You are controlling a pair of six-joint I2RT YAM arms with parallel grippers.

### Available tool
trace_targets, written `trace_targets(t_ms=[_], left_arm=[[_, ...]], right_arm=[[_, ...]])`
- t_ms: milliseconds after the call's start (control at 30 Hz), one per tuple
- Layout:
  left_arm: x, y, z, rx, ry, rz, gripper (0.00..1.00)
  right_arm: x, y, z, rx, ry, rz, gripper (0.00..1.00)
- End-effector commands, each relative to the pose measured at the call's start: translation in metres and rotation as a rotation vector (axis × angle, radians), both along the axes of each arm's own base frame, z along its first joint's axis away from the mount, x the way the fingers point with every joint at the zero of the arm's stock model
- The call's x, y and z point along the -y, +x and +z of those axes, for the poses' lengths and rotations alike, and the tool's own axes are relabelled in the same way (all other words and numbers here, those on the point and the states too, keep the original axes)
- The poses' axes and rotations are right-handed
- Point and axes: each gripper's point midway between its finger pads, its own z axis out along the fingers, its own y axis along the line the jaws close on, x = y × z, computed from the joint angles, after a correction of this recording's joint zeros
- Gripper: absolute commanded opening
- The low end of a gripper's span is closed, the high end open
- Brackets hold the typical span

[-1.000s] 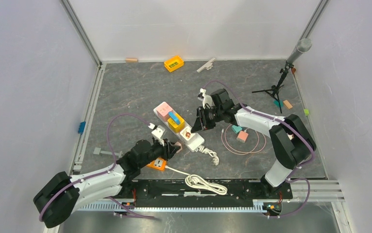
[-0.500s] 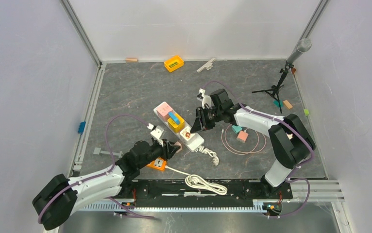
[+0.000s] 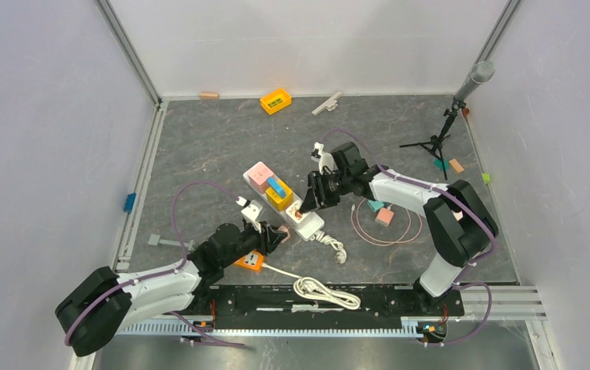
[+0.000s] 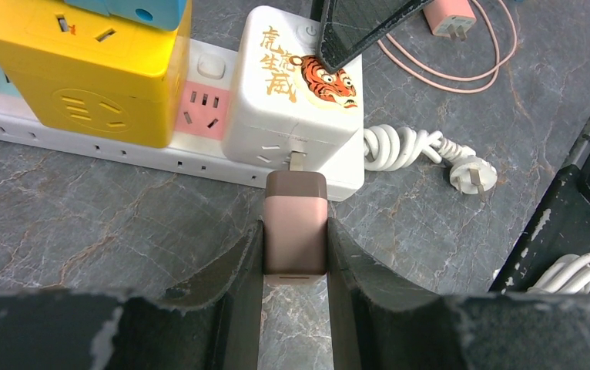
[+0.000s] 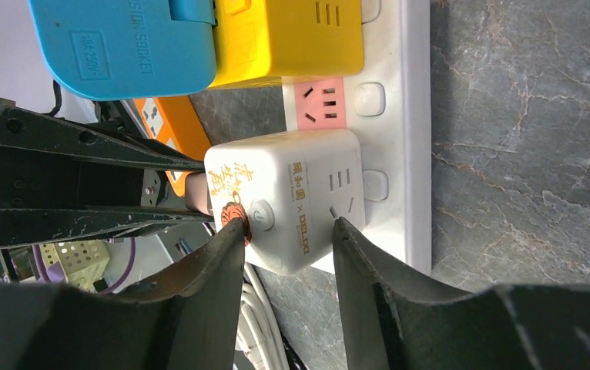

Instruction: Insert the plug

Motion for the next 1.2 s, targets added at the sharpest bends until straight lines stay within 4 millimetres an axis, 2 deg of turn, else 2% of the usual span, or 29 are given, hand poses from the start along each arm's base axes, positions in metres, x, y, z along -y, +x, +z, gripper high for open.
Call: trace_targets(t_ms=[0, 300, 567, 800, 1167], left_arm=[[-0.003, 0.017, 0.016, 0.109, 0.001, 0.049, 0.02], [-0.004, 0.026, 0.015, 0.152, 0.065, 0.057, 0.02], [0.006, 0.032, 0.028, 0.186, 0.053, 0.035, 0.02], [0.004, 0.035, 0.042, 0.208, 0.081, 0.041, 0.02], [0.003, 0.032, 0.039, 0.156, 0.104, 0.034, 0.02]], right_arm=[[0.006, -0.019, -0.029, -0.060, -0.096, 0.035, 0.49], [0.004, -0.026, -0.037, -0.080, -0.115, 0.057, 0.40], [0.004, -0.030, -0.041, -0.085, -0.139, 0.077, 0.38], [0.007, -0.030, -0.043, -0.074, -0.165, 0.087, 0.37], [0.004, -0.035, -0.046, -0.072, -0.181, 0.113, 0.36]])
